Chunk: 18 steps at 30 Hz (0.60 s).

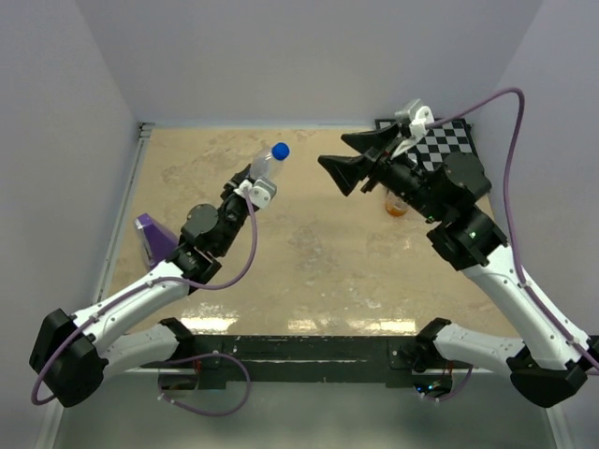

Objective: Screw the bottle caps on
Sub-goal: Screw the bottle cap onto the plastic bottle.

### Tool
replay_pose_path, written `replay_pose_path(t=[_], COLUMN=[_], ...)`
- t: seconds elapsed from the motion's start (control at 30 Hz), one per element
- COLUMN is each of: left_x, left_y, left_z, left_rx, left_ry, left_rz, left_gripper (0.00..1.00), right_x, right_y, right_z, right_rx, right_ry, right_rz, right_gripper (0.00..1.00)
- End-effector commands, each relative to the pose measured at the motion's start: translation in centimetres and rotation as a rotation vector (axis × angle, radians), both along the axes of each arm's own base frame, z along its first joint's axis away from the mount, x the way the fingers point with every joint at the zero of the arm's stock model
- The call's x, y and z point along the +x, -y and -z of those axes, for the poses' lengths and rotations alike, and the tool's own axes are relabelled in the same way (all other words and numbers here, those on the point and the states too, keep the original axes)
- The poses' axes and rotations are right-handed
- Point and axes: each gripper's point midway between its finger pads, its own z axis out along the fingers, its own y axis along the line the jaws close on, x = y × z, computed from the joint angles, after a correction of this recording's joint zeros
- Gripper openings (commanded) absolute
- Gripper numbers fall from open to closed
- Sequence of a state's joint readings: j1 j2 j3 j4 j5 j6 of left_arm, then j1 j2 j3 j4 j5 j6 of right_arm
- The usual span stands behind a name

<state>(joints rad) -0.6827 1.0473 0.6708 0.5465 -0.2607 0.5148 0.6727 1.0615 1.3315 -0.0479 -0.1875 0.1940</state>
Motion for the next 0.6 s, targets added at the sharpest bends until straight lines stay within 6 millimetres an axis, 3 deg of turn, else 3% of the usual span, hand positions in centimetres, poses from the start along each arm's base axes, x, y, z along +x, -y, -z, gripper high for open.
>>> replay_pose_path(t=[0.0, 0.23, 0.57], left_x=[-1.8, -5.5, -6.6], left_y=[2.1, 5.9, 8.0], left_z=[-2.3, -2.2, -1.2], left_rx=[-0.068, 0.006, 0.050], left_ry=[0.060, 0.085, 0.020], left_rz=[0.168, 0.477, 0.620], left_gripper=[0.28, 0.28, 0.29], right_x=[-2.9, -5.4, -7.5], right_y=[-0.6, -2.0, -3.3], right_z=[-1.6, 0.4, 2.3], right_rx=[-0.099, -0.289, -0.374], right_ry=[0.206, 0.407, 0.489], right_rz=[-0.143, -0.328, -0.522], right_gripper=[0.77, 0.77, 0.67])
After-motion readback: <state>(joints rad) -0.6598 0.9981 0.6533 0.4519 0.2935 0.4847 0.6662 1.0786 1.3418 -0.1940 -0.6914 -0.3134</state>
